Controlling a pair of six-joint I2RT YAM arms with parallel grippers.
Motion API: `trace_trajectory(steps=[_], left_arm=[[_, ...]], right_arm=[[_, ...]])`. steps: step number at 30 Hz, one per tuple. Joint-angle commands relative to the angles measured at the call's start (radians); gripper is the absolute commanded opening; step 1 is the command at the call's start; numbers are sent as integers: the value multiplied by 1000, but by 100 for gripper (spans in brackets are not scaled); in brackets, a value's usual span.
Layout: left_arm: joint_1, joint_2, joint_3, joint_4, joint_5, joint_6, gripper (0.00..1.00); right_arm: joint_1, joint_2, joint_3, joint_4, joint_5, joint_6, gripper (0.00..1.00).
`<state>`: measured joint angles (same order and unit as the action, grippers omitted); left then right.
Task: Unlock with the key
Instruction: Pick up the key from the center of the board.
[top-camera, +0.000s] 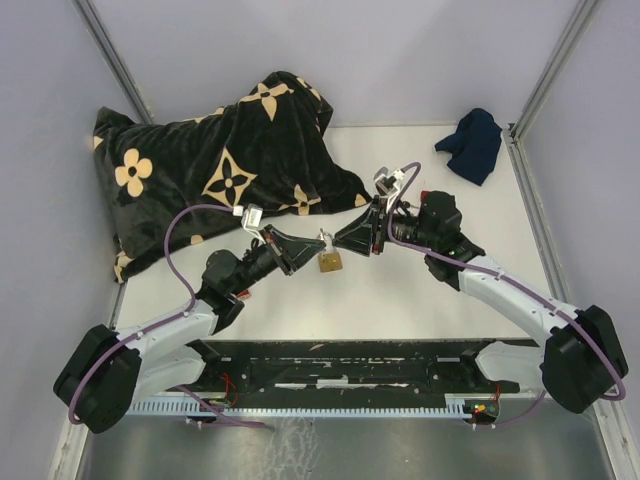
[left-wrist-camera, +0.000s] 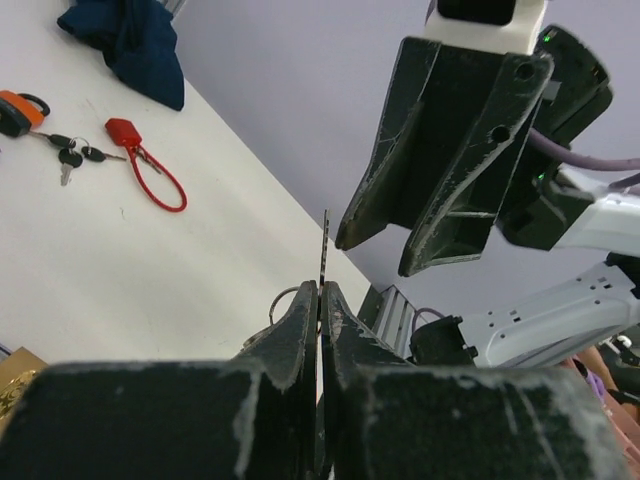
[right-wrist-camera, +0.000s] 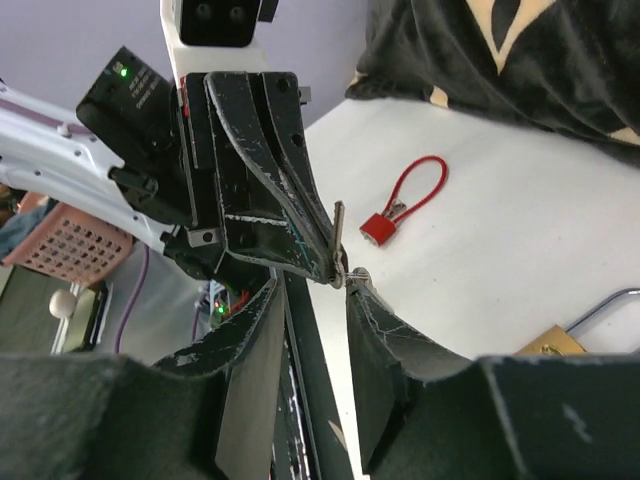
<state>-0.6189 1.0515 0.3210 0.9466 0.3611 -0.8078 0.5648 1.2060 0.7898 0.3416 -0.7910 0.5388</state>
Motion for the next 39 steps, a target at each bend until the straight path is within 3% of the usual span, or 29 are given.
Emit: trace_trajectory(steps=[1,22,39], left_arm=[[0,-16,2,149,-40,-95,3],[1,0,-4,227,-86,-195,3],[0,34,0,285,-56,-227,3]], right_arm=[[3,24,-40,387,32,229,39],[38,127,-69,561,5,306,35],[63,199,-41,695,-11,395,10]])
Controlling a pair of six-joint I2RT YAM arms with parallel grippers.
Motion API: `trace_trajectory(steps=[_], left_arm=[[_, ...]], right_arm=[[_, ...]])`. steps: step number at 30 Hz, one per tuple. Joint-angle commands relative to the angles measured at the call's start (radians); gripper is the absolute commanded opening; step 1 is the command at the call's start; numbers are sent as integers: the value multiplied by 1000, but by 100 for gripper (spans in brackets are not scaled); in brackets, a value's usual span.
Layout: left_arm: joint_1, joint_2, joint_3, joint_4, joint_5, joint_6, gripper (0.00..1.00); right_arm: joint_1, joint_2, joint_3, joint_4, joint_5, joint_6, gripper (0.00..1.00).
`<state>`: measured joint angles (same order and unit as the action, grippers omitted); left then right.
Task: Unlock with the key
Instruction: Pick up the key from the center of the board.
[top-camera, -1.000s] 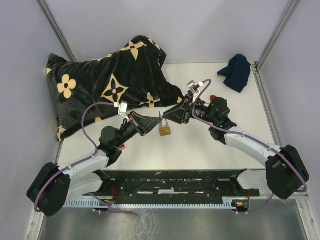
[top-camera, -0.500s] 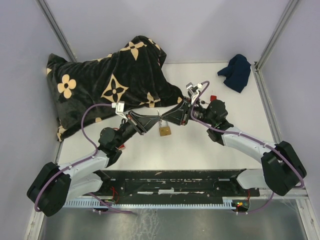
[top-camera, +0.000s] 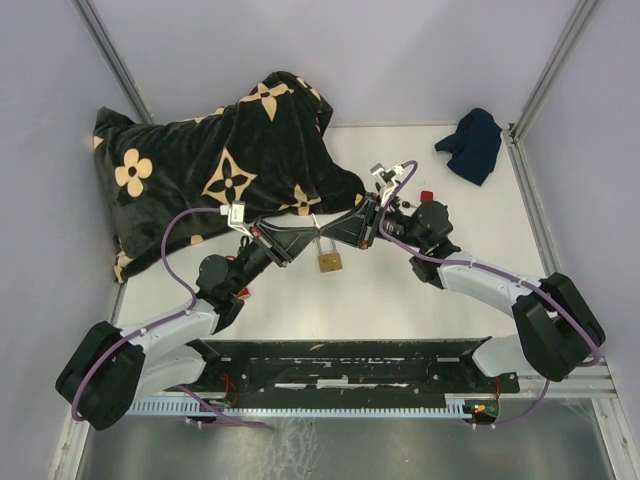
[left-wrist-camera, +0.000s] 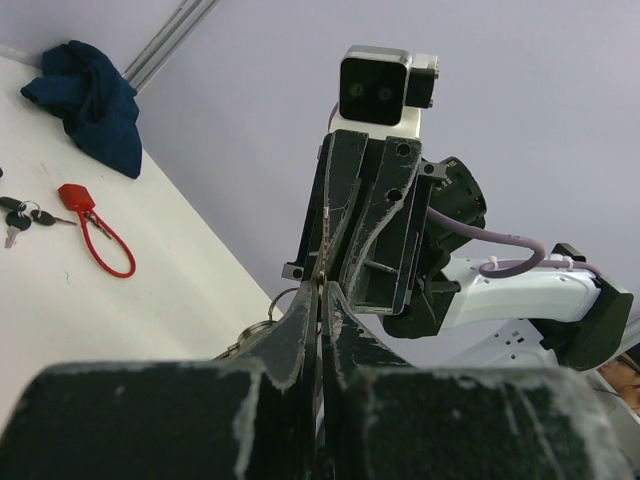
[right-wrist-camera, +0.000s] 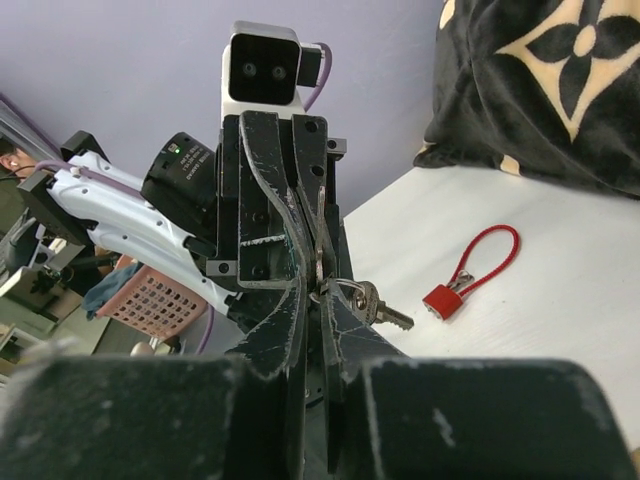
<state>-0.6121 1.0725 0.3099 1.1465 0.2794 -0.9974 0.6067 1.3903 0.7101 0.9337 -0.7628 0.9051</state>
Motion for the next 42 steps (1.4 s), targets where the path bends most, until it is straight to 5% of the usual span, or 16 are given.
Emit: trace_trajectory(steps=[1,4,31,38,42], left_arm=[[-6,13,10,90,29,-41,3],[-7,11,8,95,37,-51,3],[32,-45,13,35,97,-47,25],[41,-64,5,45,108,-44,3],[40,-68,0,46,107,-39,3]], right_arm=[[21,19,40,106,-37,29,9],[20,27,40,108,-32,30,2],[11,21,78,-105,-114,-78,2],[1,17,90,-168,-118,-104,2],[2,15,94,-155,-111,-80,2]])
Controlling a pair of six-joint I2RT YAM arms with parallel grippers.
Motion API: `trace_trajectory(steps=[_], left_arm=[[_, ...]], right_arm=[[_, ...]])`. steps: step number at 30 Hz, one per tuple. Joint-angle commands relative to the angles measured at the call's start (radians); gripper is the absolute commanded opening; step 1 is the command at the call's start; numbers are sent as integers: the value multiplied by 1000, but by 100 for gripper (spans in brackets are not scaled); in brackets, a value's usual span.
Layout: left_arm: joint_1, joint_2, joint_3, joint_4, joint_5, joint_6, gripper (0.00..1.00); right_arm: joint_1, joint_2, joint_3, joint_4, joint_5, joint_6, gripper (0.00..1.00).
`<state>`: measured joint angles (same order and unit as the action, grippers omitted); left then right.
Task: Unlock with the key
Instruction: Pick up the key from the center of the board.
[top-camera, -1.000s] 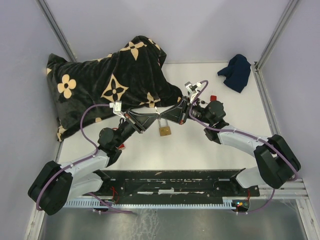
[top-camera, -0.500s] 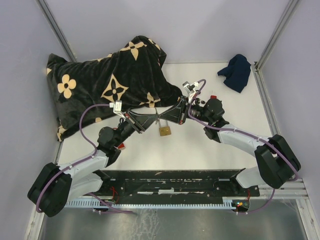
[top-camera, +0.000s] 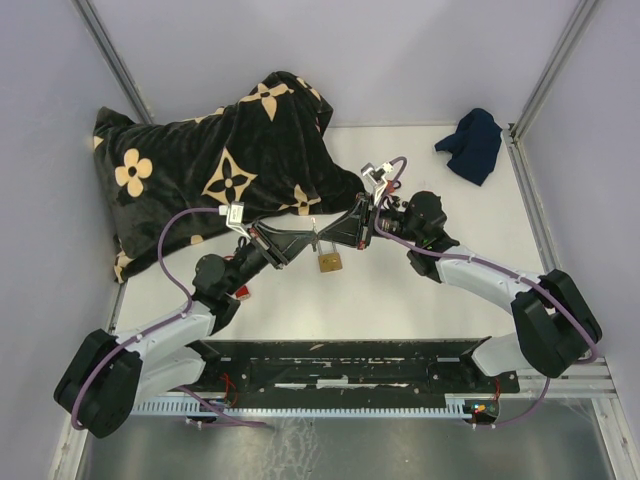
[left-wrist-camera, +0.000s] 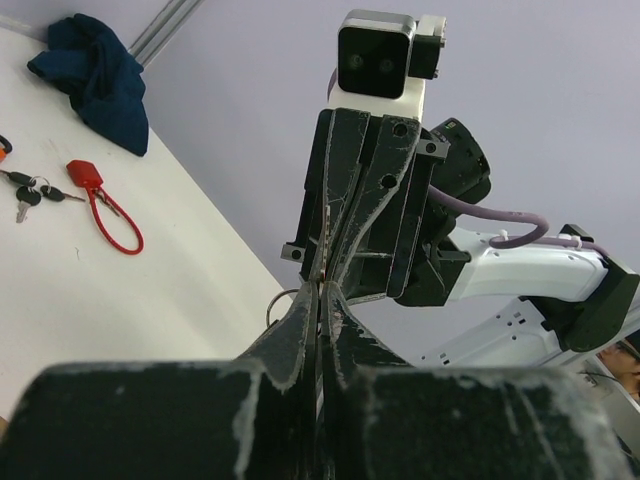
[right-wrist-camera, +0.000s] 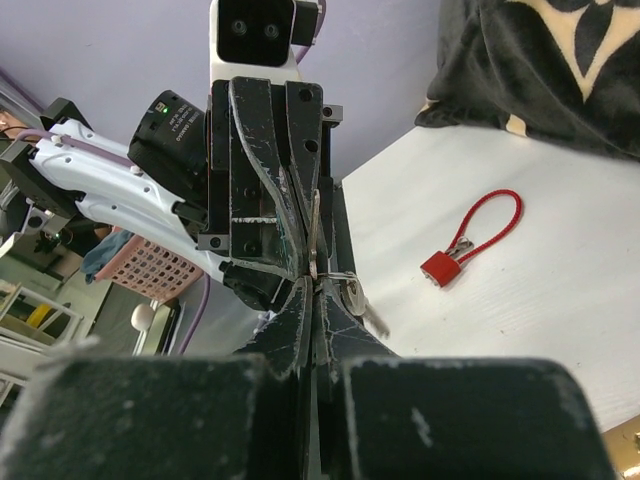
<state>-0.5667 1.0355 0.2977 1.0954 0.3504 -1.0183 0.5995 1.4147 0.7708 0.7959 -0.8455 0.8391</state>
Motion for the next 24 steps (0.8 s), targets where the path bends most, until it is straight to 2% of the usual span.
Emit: trace_trajectory(steps=[1,7,24], left_arm=[[-5,-30,10,98,35,-17,3],[-6,-22,12,104,30,-24,3],[-5,3,-2,130,19,-48,3]], right_arm=[[10,-12,33,-14,-25,-10,4],[10,-13,23,56,-14,34,18],[11,-3,15,196,1,104,23]])
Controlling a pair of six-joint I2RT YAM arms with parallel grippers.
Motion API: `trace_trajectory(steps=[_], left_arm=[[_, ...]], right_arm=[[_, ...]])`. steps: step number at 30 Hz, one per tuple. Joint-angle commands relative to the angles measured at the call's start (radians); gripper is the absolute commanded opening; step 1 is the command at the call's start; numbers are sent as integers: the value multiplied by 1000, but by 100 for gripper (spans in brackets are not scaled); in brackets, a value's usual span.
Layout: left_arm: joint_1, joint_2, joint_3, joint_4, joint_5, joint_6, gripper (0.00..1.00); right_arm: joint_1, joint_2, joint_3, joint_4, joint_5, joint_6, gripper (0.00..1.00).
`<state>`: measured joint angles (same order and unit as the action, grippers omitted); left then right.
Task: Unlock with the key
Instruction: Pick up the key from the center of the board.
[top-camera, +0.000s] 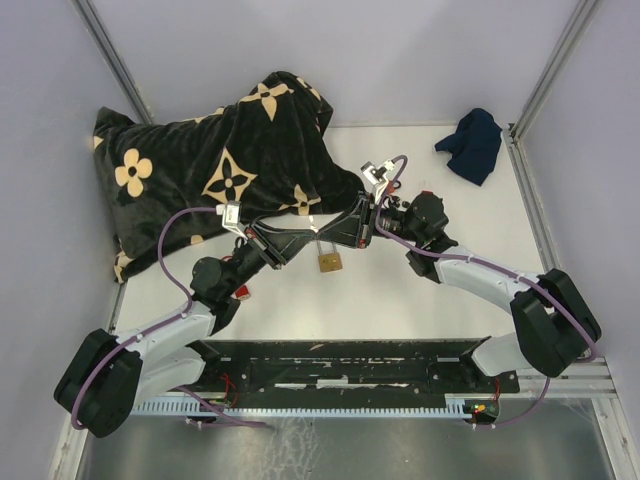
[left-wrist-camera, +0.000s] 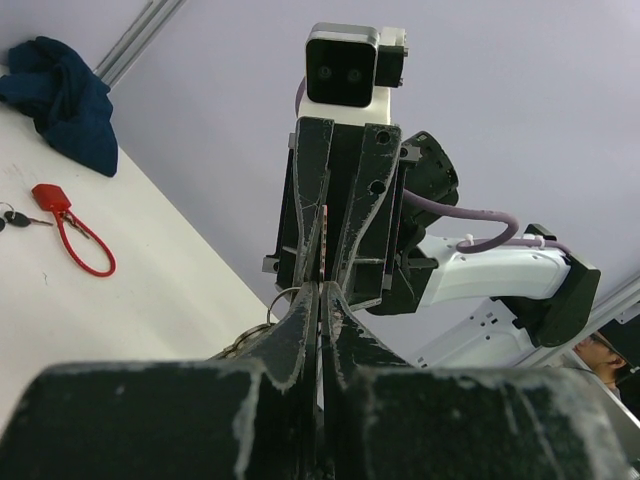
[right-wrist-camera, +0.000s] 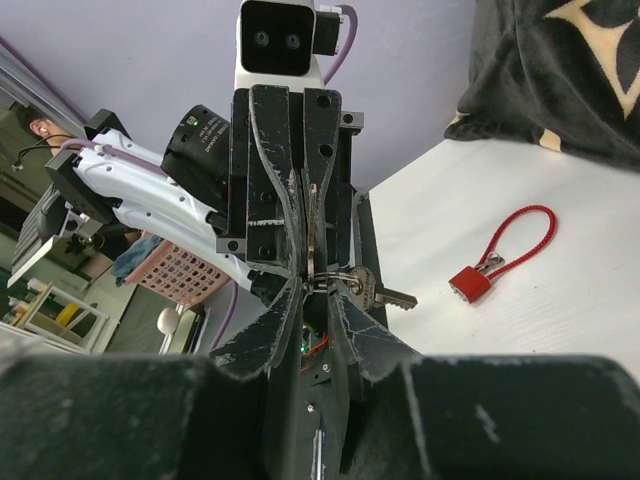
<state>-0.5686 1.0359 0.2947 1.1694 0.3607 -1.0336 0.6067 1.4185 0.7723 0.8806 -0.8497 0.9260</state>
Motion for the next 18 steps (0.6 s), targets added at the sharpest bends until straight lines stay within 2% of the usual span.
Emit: trace_trajectory(steps=[1,18], left_arm=[[-4,2,-1,53,4,-35,3],[-5,36,0,118,34,-84,3]], right_arm=[[3,-8,13,118,5,21,24],[4,28,21,159,34,60,24]])
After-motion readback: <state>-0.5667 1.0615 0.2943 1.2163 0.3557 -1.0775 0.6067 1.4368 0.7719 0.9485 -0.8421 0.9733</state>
